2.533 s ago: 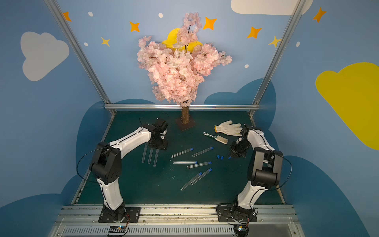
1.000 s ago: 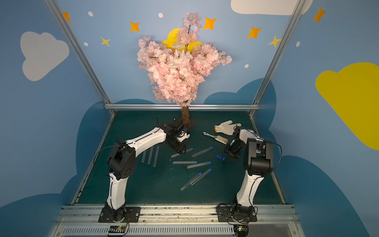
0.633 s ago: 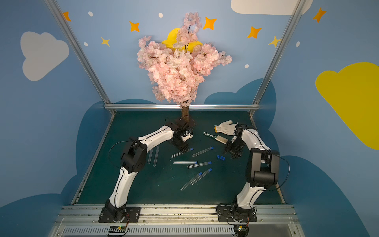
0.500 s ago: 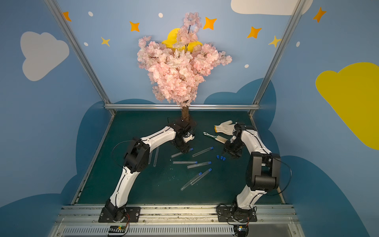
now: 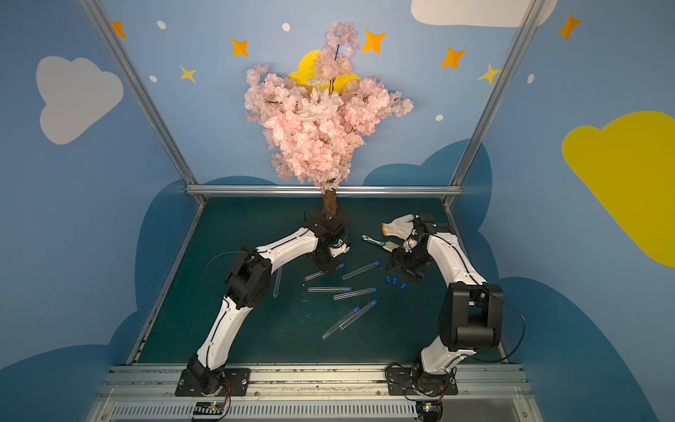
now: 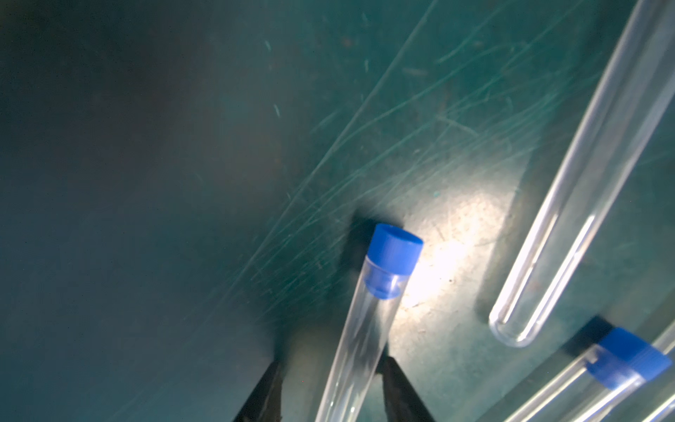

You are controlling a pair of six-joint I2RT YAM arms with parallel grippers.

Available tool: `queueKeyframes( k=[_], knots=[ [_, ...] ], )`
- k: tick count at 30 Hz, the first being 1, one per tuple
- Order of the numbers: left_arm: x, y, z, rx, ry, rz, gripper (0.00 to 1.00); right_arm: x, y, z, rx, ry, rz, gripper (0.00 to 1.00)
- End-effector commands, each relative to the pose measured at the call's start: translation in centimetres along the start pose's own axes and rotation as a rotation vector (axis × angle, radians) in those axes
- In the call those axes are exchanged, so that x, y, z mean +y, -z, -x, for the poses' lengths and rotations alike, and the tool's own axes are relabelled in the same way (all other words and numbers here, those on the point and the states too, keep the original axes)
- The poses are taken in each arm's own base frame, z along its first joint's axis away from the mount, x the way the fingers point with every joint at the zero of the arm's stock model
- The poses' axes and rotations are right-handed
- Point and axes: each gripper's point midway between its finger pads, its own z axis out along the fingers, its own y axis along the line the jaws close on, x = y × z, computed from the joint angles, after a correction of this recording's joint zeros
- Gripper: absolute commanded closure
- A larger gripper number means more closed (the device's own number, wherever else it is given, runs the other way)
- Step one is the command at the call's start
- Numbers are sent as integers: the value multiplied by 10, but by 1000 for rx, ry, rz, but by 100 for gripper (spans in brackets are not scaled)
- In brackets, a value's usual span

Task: Remove stoppers from test tubes
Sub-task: Pick up the test tube at the center of the board.

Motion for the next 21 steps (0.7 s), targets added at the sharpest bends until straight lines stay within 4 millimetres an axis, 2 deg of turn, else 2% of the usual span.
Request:
queueKeyframes(
  k=[1,8,15,18,21],
  knots=[
    [-8,-23,-28,103,-11,-33,60,9,12,1,-33,4,21,30],
    [-10,-25,-29,106,-10,-44,78,9,21,4,-77,13,15,30],
    [-13,-22,-28,93,-4,-58,86,13,21,6,-82,16,37,30],
    [-13,-15,-23,76,5,-62,89,12,21,6,-91,18,36,30],
    [-12,-1,-16,41,31,-75,92,21,23,7,-106,47,82,30]
  ],
)
